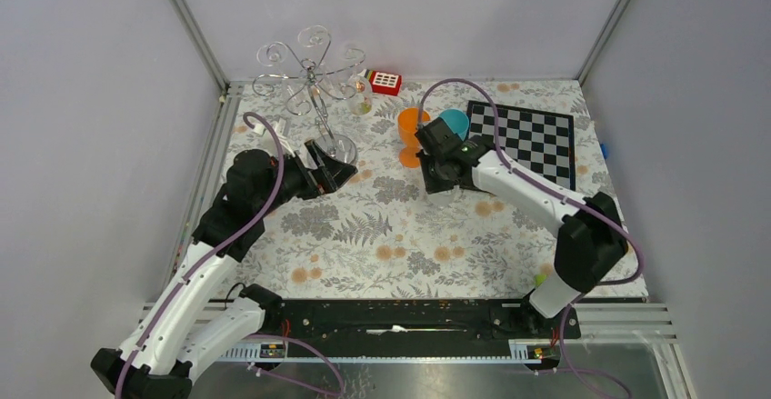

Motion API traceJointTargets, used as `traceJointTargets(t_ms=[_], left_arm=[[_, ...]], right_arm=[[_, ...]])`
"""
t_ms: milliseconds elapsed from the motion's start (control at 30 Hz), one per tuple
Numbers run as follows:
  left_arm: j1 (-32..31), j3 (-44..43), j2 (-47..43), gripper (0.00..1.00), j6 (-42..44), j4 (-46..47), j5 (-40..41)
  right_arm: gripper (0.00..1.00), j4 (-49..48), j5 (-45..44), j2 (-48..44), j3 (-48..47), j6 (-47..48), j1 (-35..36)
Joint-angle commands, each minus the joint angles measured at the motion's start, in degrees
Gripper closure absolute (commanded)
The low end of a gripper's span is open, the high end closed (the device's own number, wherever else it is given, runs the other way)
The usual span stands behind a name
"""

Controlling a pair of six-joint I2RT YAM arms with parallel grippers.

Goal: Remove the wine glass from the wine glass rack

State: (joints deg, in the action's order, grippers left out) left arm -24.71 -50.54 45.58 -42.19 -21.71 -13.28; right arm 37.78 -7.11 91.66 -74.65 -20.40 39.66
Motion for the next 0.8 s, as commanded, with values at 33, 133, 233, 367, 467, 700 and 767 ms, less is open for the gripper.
traceJointTargets(t_ms=[33,133,233,367,467,700,767], left_arm=[[0.4,-2.4,-1.4,0.01,2.6,-0.5,2.3],[0.6,-3.1,-1.8,0.01,3.6,-2.0,3.2],[0.7,-4.0,-2.1,0.01,4.4,-3.2,3.9],[0.9,-4.9,-3.0,0.01,5.3,-4.6,4.8],[1.0,-5.2,-3.7,0.01,5.8,-5.2,5.5],[1.2,-6.3,-4.3,0.01,6.7,-6.6,6.9],[1.2,-6.6,-4.5,0.01,6.8,-6.8,7.5]], right_arm=[[1.0,-1.2,-7.2,3.5,-4.7,5.2,0.5],[1.0,-1.1,-7.1,5.3,-5.7,7.0,0.5],[1.0,-0.4,-7.0,7.2,-7.0,8.1,0.5],[1.0,1.3,-8.5,9.0,-8.2,7.9,0.5],[1.0,1.9,-9.1,9.8,-8.4,7.3,0.0],[1.0,2.0,-6.9,9.9,-8.0,7.0,-1.8],[0.98,2.0,-6.6,10.1,-8.0,6.8,-2.0]])
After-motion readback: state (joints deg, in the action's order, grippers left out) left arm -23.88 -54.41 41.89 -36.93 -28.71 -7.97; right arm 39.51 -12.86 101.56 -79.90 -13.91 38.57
